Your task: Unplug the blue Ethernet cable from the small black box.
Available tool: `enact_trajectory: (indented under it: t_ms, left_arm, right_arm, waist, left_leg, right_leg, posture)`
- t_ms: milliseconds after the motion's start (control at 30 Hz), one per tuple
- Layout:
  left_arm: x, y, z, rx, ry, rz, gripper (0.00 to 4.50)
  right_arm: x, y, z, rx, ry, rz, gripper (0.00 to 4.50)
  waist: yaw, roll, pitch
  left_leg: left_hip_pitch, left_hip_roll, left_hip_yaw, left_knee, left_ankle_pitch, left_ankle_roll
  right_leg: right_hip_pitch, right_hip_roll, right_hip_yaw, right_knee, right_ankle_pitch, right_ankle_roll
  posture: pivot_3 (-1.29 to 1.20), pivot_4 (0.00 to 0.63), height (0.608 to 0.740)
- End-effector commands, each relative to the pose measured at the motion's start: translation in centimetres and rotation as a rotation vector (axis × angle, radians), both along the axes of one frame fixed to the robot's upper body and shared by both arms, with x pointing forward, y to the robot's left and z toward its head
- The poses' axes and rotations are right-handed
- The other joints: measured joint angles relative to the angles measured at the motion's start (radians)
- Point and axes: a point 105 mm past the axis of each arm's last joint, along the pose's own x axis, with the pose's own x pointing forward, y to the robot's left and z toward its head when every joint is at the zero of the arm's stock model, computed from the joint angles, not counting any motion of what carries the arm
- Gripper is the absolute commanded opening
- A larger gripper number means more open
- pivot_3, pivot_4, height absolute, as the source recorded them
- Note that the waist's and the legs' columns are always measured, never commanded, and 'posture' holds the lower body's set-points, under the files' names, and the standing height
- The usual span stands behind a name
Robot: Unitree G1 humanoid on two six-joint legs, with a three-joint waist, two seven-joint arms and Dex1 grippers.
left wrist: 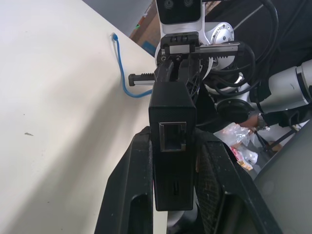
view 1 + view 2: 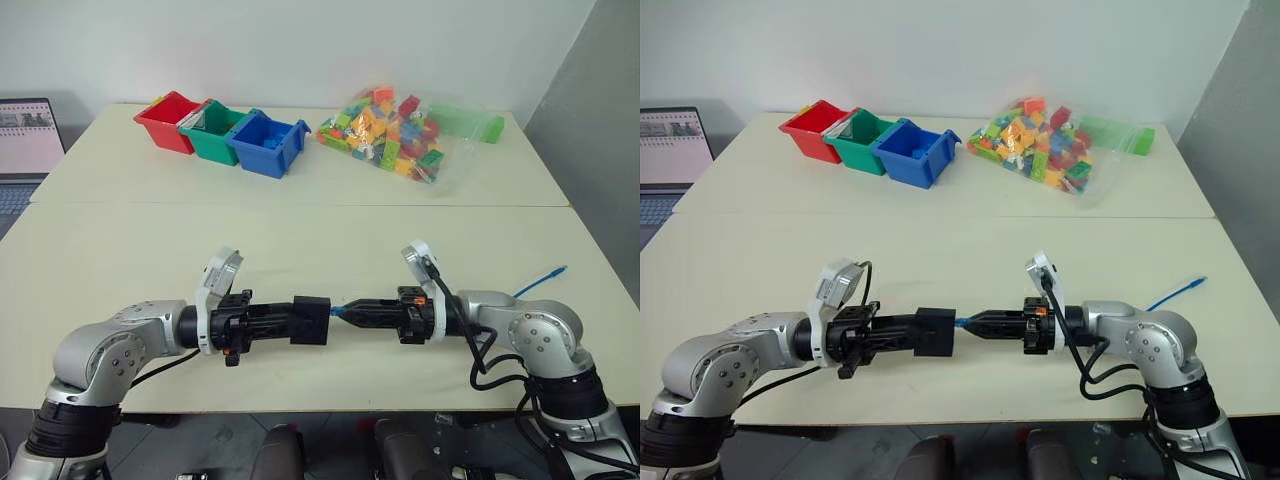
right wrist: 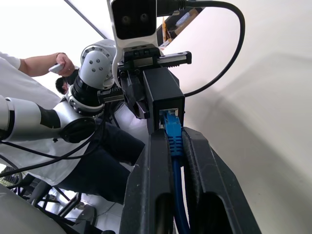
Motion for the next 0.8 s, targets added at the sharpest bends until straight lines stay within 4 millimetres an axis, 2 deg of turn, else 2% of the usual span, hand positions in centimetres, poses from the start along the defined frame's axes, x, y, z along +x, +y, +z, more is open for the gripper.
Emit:
enact_trajectory:
  t_ms: [33, 200, 333, 533, 800]
  left_arm:
    - [0.5, 1.6, 0.9, 0.021, -0.035, 0.058, 0.78]
    - [0.4, 1.2, 0.8, 0.022, -0.028, 0.036, 0.78]
    - [0.3, 0.8, 0.8, 0.009, -0.025, 0.021, 0.78]
    - [0.3, 0.5, 0.8, -0.005, -0.021, 0.011, 0.78]
    - [0.4, 0.4, 0.8, -0.006, -0.022, 0.009, 0.78]
  right_arm:
    - [0.5, -1.0, 1.1, 0.023, -0.045, -0.055, 1.04]
    - [-0.1, -0.6, 1.5, 0.055, -0.031, -0.029, 2.16]
    - [0.4, -0.4, 0.4, 0.03, -0.03, -0.103, 3.01]
    - [-0.2, 0.9, -0.5, 0.046, -0.001, -0.108, 3.08]
    - [-0.2, 2.0, 0.2, 0.118, 0.026, -0.111, 3.08]
  waist:
    - [0.0, 0.0, 0.0]
    - [0.0, 0.0, 0.0]
    - [0.0, 0.0, 0.0]
    - [0.0, 0.0, 0.0]
    - [0.0, 0.0, 0.0]
  left_leg:
    - [0.0, 0.0, 0.0, 0.0, 0.0, 0.0]
    - [0.0, 0.0, 0.0, 0.0, 0.0, 0.0]
    - [0.0, 0.0, 0.0, 0.0, 0.0, 0.0]
    - [0.0, 0.0, 0.0, 0.0, 0.0, 0.0]
    - [0.0, 0.0, 0.0, 0.0, 0.0, 0.0]
  right_leg:
    - [0.0, 0.0, 0.0, 0.0, 0.0, 0.0]
    - [0.0, 0.0, 0.0, 0.0, 0.0, 0.0]
    - [0.0, 0.0, 0.0, 0.0, 0.0, 0.0]
    - [0.0, 0.0, 0.0, 0.0, 0.0, 0.0]
    - [0.0, 0.0, 0.0, 0.0, 0.0, 0.0]
  posture:
    - [0.0, 0.15, 0.74]
    - [0.0, 0.15, 0.74]
    - [0.0, 0.15, 0.74]
    - [0.0, 0.15, 0.74]
    - [0.0, 0.15, 0.74]
